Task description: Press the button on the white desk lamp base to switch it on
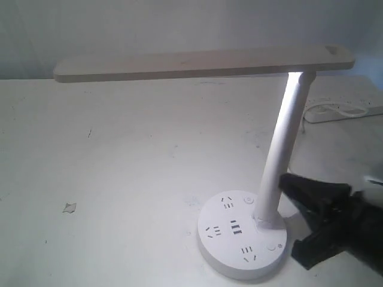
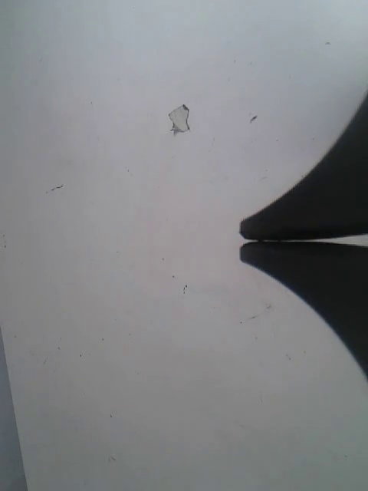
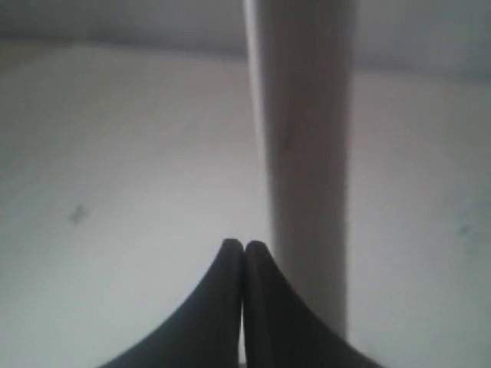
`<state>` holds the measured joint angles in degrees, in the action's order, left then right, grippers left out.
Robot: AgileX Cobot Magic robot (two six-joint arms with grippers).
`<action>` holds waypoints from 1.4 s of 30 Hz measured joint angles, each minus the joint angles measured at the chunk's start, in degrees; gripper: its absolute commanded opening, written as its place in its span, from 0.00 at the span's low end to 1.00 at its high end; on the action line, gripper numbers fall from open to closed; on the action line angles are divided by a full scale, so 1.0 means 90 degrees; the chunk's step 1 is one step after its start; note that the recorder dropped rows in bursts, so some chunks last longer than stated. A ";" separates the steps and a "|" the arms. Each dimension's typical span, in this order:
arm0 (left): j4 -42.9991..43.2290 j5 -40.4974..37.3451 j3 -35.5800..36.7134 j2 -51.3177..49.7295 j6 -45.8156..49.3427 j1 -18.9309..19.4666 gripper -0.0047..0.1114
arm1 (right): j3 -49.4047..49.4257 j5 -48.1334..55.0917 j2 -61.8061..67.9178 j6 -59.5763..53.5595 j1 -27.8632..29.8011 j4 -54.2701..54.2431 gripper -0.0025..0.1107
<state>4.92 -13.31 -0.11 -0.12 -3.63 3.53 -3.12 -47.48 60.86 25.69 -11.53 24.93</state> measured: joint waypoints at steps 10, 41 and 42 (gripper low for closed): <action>0.0011 0.0000 0.0000 0.0000 0.0000 0.0000 0.04 | 0.0300 0.0709 -0.3694 -0.1142 0.0000 -0.1329 0.02; 0.0000 -0.0001 0.0000 0.0000 0.0000 0.0000 0.04 | 0.0330 0.7509 -0.6746 0.1707 0.0000 -0.1535 0.02; 0.0000 -0.0001 0.0000 0.0000 0.0000 0.0000 0.04 | 0.0330 0.7559 -0.6746 0.1768 0.0000 -0.1545 0.02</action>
<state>4.93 -13.32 -0.11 -0.12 -3.63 3.53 -0.15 20.55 0.15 41.60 -11.53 11.02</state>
